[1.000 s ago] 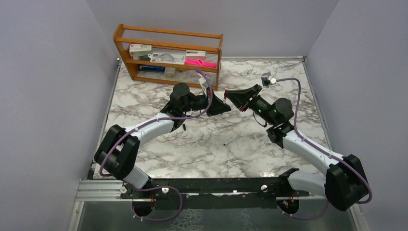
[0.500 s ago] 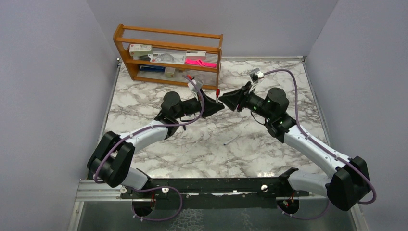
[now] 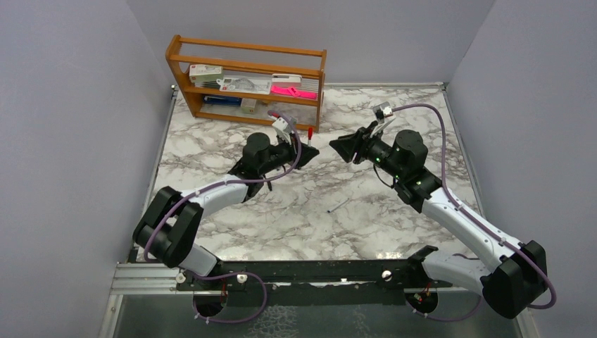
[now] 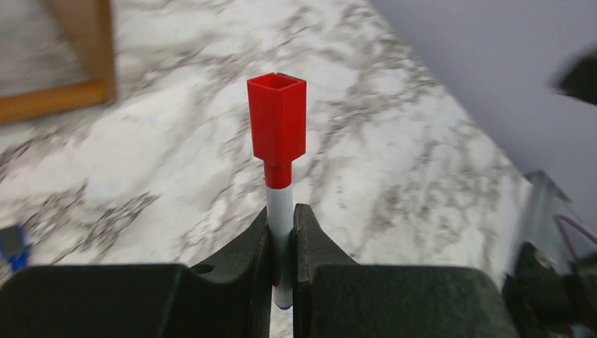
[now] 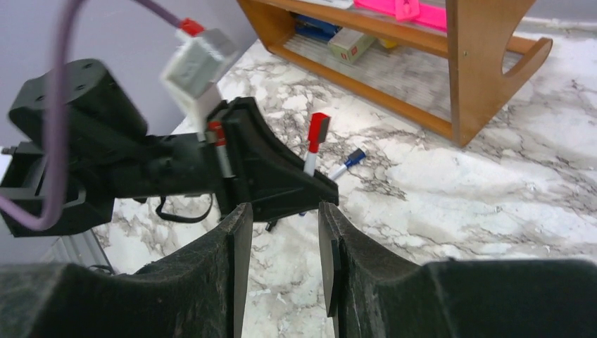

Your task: Insert the pens into the pen caps

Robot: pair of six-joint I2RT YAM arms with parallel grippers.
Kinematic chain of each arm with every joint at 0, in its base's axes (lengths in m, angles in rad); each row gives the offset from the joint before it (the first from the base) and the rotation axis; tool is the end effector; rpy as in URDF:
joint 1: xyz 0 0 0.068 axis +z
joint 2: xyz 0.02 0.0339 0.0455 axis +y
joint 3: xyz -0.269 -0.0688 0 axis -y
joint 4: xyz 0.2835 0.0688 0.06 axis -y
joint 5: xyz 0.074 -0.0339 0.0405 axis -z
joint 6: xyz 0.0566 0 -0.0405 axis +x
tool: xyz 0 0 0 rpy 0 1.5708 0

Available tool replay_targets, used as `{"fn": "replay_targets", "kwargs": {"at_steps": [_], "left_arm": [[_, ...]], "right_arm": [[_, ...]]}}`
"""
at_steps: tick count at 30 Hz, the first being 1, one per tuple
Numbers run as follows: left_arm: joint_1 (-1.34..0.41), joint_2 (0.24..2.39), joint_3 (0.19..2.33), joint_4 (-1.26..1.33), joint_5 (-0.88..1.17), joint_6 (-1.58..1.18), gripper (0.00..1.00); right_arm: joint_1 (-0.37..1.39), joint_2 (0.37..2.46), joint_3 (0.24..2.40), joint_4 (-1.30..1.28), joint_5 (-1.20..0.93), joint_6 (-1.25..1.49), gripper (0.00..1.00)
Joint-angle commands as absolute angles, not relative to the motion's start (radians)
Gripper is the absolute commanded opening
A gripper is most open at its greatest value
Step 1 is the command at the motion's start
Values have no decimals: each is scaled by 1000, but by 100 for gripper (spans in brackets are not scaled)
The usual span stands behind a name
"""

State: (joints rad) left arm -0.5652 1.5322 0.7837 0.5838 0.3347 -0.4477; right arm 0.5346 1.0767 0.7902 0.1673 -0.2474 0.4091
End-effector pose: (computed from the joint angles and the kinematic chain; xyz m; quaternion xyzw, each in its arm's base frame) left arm 0.3142 -0.2213 0.2124 0.1517 0.7446 -0.4204 0.4958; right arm 0.2591 0.1695 0.3124 -0.1283 0.7357 0.3816 0.5447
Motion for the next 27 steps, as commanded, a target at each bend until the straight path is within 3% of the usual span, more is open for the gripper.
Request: {"fn": "replay_targets", "kwargs": {"at_steps": [1, 16, 23, 27], "left_arm": [[-568, 1648, 902, 204, 2, -358, 0], [-585, 1860, 1147, -153, -203, -320, 0], [-589, 1905, 1175, -218, -189, -328, 0], [-590, 1915, 1174, -230, -178, -316, 6]], "right_arm": [[530, 1073, 755, 116, -209, 386, 38], [530, 1096, 712, 131, -211, 379, 34], [530, 1120, 722, 134, -234, 372, 34], [530, 1130, 721, 130, -229, 373, 34]]}}
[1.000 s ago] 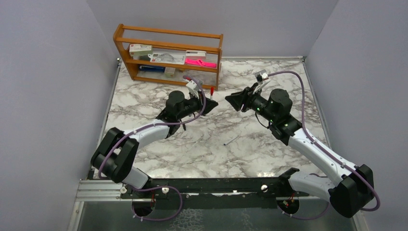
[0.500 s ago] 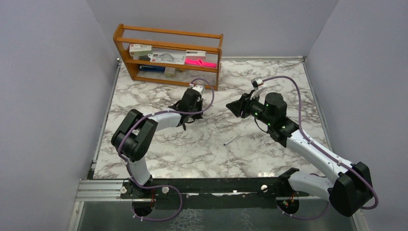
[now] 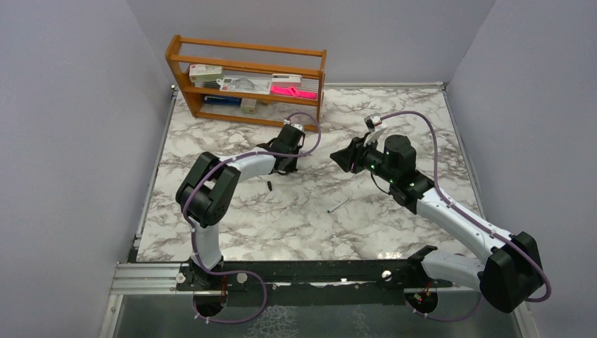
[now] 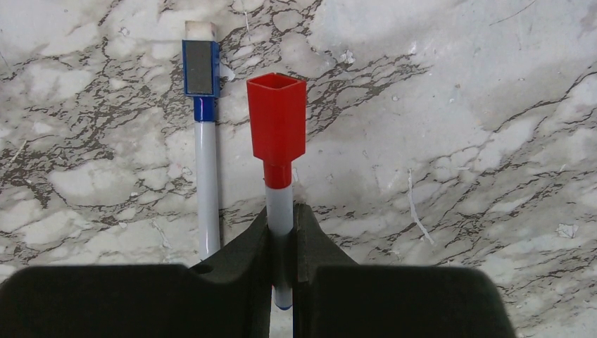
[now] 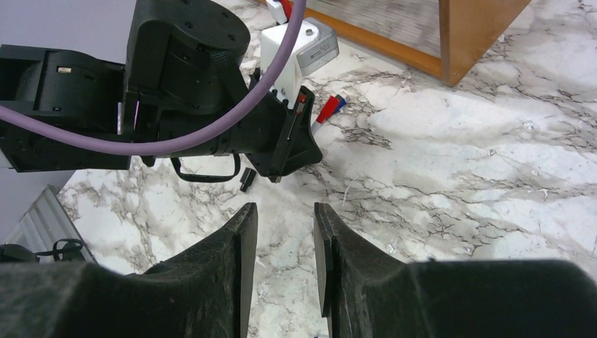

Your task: Insert the pens into the pen caps

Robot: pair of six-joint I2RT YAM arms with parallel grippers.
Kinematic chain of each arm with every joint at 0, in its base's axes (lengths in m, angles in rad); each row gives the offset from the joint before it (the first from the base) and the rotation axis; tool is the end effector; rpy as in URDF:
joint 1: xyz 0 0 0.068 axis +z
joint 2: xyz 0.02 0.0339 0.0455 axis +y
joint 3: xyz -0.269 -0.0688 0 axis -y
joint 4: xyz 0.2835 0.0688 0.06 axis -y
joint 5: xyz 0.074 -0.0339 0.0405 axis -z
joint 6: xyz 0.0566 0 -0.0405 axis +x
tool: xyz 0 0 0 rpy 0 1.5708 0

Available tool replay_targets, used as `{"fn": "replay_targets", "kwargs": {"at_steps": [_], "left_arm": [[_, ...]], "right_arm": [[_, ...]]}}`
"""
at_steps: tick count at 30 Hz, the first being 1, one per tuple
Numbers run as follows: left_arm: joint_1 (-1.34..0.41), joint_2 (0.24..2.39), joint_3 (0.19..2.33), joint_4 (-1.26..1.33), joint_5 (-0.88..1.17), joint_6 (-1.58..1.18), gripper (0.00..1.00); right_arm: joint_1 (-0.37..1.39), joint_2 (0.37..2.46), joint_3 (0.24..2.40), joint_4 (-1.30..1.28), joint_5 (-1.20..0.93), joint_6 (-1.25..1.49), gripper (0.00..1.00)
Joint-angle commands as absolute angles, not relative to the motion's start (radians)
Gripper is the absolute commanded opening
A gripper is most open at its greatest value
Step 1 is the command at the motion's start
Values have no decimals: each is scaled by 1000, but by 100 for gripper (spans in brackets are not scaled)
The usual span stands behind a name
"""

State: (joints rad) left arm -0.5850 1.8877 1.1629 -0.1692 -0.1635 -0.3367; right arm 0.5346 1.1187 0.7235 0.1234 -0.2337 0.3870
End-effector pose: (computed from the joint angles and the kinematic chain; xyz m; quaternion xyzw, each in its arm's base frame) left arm 0.3696 -0.2337 0.1248 0.0895 0.9363 -0.0781 0.3306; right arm 0.2614 0.1700 0.2671 -0.1286 0.7836 0.3503 0.4967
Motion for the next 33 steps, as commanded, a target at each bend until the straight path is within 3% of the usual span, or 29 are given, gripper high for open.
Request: {"fn": "replay_targets", "kwargs": {"at_steps": [1, 9, 20, 25, 33], "left_arm": [[-591, 1916, 1175, -233, -179, -312, 9], [-592, 1919, 1181, -243, -187, -310, 25], [-614, 1914, 1200, -248, -171, -308, 26], [-652, 1856, 1229, -253, -156, -319, 29], [-809, 1795, 1208, -130, -120, -222, 28]], "right_arm": [[530, 1133, 720, 128, -228, 372, 34], [531, 1144, 725, 102, -218, 363, 39], [530, 1149, 730, 52, -169, 372, 40], [530, 1188, 770, -117, -2, 391, 58], [499, 1169, 778, -210, 80, 466, 66]]}}
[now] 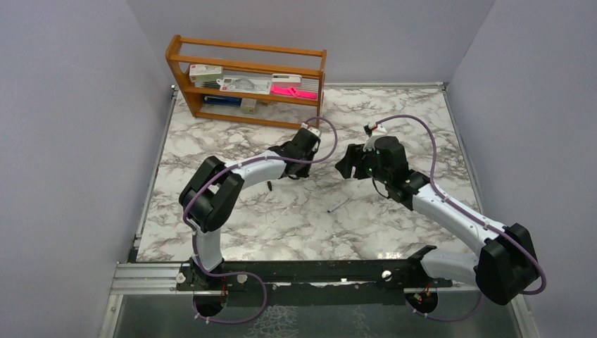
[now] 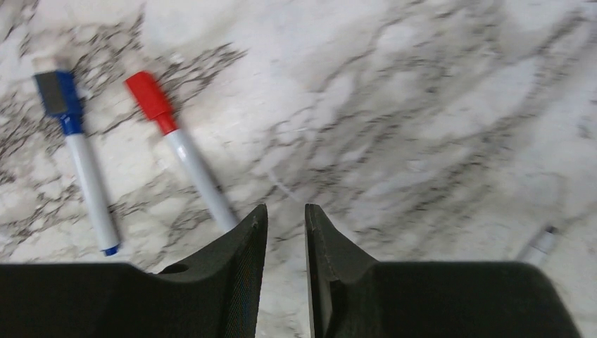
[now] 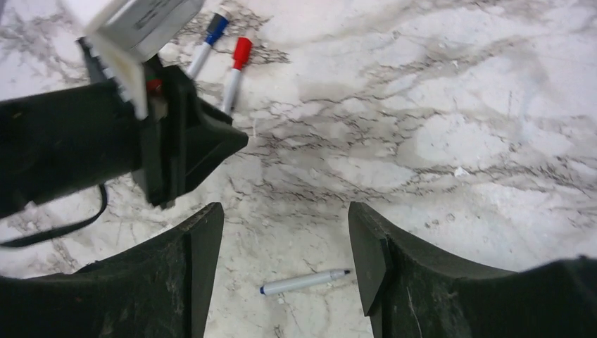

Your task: Insert the pens into the pen caps

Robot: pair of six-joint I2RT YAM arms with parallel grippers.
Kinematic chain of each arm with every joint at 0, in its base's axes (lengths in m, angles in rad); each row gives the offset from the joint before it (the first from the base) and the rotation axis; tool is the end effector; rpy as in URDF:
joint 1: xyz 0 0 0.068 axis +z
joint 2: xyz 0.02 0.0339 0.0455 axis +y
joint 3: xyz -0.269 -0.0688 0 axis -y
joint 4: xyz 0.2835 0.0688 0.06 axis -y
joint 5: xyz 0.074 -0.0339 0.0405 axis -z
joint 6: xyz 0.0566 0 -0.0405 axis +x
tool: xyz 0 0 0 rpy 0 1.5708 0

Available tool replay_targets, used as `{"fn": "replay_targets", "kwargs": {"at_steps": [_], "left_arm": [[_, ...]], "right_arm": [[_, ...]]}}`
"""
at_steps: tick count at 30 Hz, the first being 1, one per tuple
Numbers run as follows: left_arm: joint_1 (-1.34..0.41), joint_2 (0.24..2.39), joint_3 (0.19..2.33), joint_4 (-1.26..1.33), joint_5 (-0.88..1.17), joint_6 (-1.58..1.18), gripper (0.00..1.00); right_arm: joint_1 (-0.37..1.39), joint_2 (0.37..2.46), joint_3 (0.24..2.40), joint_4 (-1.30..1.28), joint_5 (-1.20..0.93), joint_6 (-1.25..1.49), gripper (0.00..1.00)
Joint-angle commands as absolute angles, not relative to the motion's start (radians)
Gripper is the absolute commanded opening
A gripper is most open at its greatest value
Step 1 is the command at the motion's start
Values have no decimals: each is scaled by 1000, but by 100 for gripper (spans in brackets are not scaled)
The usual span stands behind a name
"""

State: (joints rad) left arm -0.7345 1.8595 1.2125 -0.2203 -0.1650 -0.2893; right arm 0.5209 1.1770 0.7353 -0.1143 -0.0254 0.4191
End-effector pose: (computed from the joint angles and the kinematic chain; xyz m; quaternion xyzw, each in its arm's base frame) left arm 0.3350 -0.2900 0.1493 0.1789 0.9188 -0.1007 0.3372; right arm 0.2679 0.1553 0.2260 -0.0506 0.8725 0.2299 0.4282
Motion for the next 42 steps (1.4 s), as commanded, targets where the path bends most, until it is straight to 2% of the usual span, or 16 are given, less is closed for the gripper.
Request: {"fn": "replay_targets", "kwargs": {"at_steps": [1, 8, 15, 23, 35, 42], "left_arm": [[-826, 1795, 1199, -116, -102, -219, 28], [-923, 1786, 1135, -3, 33, -268, 28], [-975, 1777, 1088, 35, 62, -251, 31], [-1034, 1802, 1074, 5, 69, -203, 36], [-1054, 1805, 1056, -4, 9, -201, 53], [-1072, 1845, 1090, -59, -32, -183, 76]], "right_arm": [[489, 1176, 788, -230, 104, 468, 67], [394, 1157, 808, -273, 179, 418, 68], [385, 1098, 808, -286, 293, 399, 68], [384, 1098, 802, -275, 280, 398, 68], [384, 1098, 792, -255, 242, 385, 68], [384, 1092, 788, -248, 237, 383, 68]]}}
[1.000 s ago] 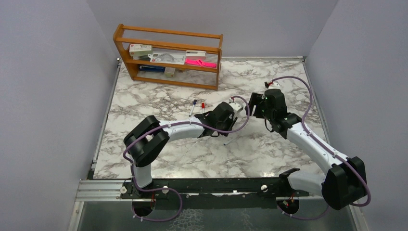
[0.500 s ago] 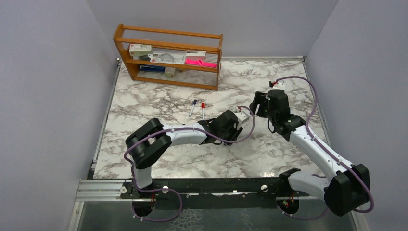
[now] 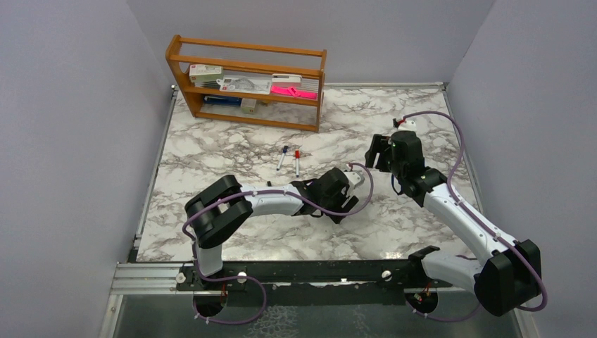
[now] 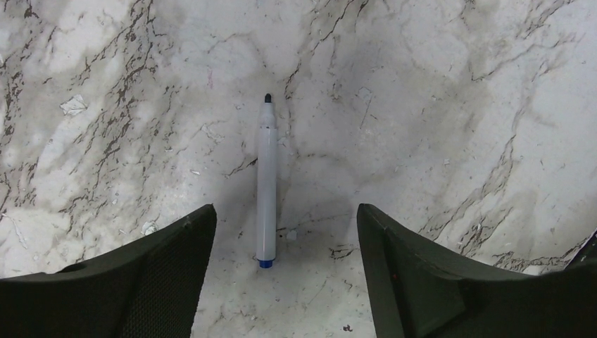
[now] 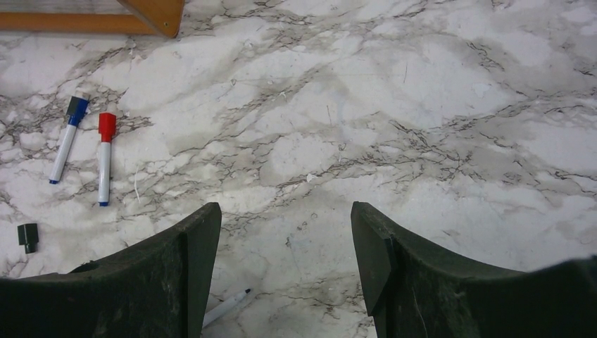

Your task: Insert the pens into the pen caps

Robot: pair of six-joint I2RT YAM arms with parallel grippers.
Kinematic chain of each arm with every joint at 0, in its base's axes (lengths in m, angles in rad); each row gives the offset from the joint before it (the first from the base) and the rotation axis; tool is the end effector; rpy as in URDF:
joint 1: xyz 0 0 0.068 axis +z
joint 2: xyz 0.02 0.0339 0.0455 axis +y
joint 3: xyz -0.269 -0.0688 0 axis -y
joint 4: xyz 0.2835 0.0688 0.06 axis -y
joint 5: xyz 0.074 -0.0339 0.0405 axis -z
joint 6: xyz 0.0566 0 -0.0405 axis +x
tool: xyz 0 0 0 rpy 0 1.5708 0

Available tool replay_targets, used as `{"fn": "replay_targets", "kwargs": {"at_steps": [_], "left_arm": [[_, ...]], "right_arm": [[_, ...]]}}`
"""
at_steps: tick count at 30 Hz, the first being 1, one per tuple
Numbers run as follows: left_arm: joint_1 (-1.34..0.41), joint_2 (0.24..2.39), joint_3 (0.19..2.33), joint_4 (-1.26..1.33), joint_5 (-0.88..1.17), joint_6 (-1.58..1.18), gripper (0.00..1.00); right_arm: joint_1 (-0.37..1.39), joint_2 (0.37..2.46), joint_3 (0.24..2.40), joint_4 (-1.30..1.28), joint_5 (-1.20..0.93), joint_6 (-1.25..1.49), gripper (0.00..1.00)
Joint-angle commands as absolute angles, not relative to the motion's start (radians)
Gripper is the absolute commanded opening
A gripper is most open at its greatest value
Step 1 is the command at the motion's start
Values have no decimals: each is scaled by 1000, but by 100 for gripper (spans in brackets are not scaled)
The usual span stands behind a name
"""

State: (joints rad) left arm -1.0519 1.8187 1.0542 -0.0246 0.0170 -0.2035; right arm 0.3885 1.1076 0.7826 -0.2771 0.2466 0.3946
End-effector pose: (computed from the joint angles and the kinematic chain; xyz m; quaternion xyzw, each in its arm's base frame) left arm 0.2095 -0.3688 0.1287 0.3835 0.8413 -0.2301 0.3037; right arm 0.2772 0.0985 0.2475 0.0599 0.8781 0.0757 0.4687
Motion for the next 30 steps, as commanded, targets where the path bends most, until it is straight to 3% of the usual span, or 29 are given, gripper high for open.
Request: {"fn": "replay_targets", "kwargs": {"at_steps": [1, 7, 12, 13, 15, 16, 30], "left_arm": [[-1076, 1850, 1094, -68, -42, -183, 80], [-1080, 1879, 1114, -115, -78, -192, 84], [-1081, 1883, 1101, -114, -83, -198, 68], [-1081, 1885, 1095, -114, -85, -199, 59], [-1081, 1893, 1087, -115, -90, -202, 12], [-1081, 1895, 1085, -120, -90, -209, 1], [-1083, 1725, 981, 103, -113, -283, 0]], "right_arm": [[383, 1092, 786, -246, 235, 382, 68], [383, 1095, 782, -240, 227, 385, 68], [384, 1087, 779, -235, 225, 385, 68], [383, 1085, 779, -234, 227, 384, 67], [385, 1078, 776, -232, 224, 384, 67], [384, 1076, 774, -227, 218, 385, 67], [382, 1047, 702, -135, 41, 493, 68]]}}
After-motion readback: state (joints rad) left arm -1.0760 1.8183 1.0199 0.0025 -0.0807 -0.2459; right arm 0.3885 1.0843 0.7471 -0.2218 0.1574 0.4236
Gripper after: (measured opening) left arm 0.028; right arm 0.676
